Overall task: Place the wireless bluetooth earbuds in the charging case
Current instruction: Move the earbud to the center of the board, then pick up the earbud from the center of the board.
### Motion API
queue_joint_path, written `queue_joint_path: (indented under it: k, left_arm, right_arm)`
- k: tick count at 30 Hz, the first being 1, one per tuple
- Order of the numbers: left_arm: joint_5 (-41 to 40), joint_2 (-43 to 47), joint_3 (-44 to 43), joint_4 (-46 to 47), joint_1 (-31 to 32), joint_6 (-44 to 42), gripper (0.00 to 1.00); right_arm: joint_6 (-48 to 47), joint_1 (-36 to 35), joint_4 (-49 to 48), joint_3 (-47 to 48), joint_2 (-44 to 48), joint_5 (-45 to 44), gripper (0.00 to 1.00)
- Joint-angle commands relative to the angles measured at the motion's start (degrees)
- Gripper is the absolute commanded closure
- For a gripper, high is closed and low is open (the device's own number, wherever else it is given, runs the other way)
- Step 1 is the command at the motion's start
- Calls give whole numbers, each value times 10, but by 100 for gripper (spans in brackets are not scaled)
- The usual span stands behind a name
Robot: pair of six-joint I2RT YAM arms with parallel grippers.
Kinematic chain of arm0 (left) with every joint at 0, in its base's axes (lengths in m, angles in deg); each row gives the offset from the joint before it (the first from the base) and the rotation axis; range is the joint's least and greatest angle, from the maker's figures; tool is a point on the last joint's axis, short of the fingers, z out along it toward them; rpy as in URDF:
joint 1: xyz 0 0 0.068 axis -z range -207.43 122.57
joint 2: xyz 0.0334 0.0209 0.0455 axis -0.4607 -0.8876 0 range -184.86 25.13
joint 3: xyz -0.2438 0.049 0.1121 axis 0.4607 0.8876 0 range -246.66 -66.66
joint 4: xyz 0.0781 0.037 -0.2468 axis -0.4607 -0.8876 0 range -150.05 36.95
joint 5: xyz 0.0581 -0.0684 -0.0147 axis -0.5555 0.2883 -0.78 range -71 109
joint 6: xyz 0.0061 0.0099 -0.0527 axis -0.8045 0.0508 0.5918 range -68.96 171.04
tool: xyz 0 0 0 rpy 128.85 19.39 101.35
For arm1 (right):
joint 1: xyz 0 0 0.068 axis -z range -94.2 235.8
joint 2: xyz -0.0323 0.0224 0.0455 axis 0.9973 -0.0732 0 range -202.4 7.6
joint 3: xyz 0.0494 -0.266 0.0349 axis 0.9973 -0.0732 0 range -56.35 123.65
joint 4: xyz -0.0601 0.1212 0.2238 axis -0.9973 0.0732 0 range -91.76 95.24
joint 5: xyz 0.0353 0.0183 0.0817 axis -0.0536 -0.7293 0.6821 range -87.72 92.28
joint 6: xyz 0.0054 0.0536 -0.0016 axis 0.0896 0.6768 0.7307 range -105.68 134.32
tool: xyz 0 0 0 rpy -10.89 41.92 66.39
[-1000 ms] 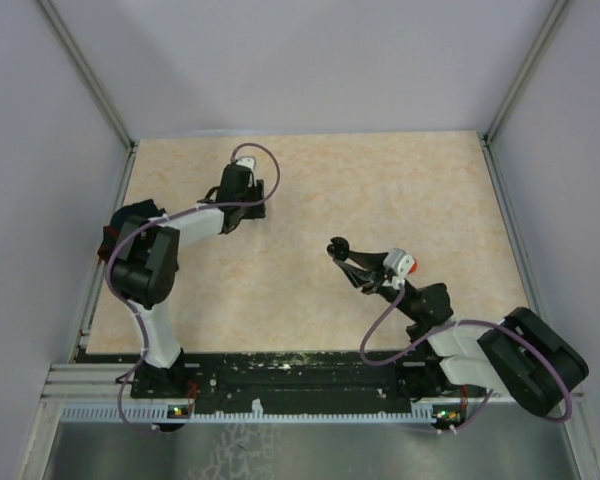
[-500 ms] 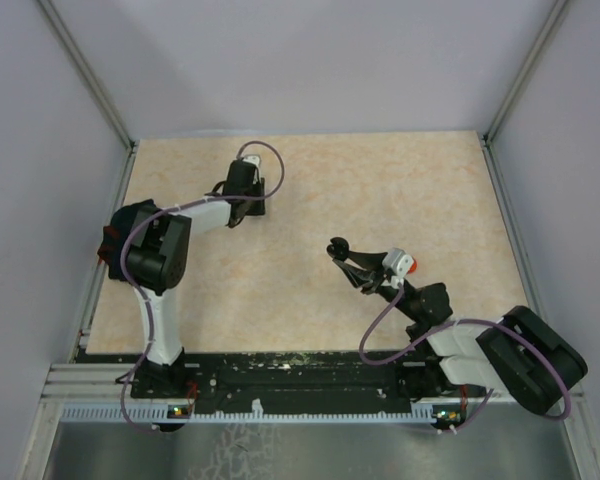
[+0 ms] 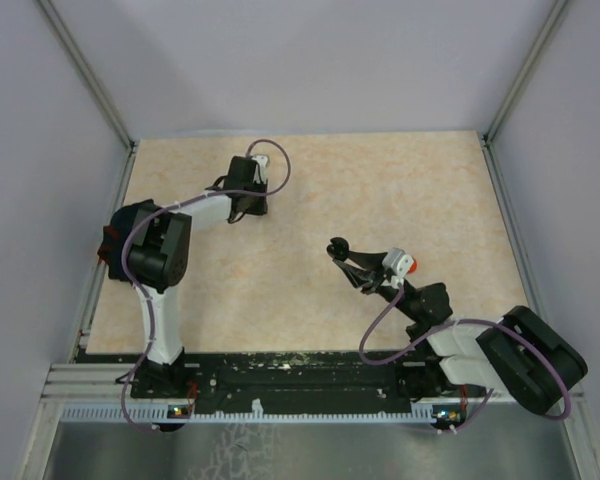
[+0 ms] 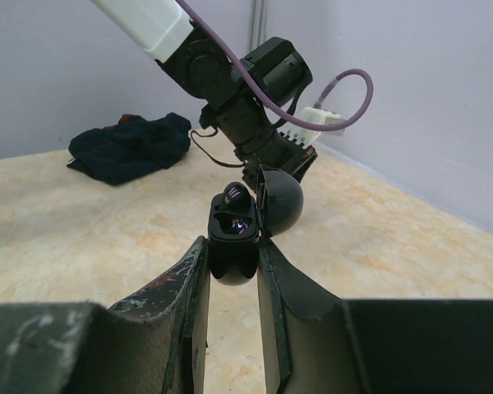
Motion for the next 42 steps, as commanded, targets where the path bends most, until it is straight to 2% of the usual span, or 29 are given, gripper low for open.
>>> queue_joint_path:
  k: [1, 10, 15, 18, 27, 42]
  left_arm:
    - [56, 24, 25, -76, 17, -66, 83]
    - [79, 109, 124, -118, 99, -157, 80]
    - [64, 152, 172, -118, 128, -151, 76]
    - [38, 167, 185, -110, 129, -116, 65]
    - [-1, 172, 180, -105, 147, -68, 47]
    - [-128, 182, 183, -140, 153, -33, 46]
  right_arm:
    - [3, 0, -23, 9, 10, 3, 100]
    - [4, 0, -22, 8, 13, 2, 100]
    - [2, 0, -18, 8, 13, 0, 100]
    - [1, 0, -20, 8, 7, -2, 100]
    - [1, 0, -28, 8, -2, 0, 100]
    - [2, 0, -29, 8, 0, 1, 100]
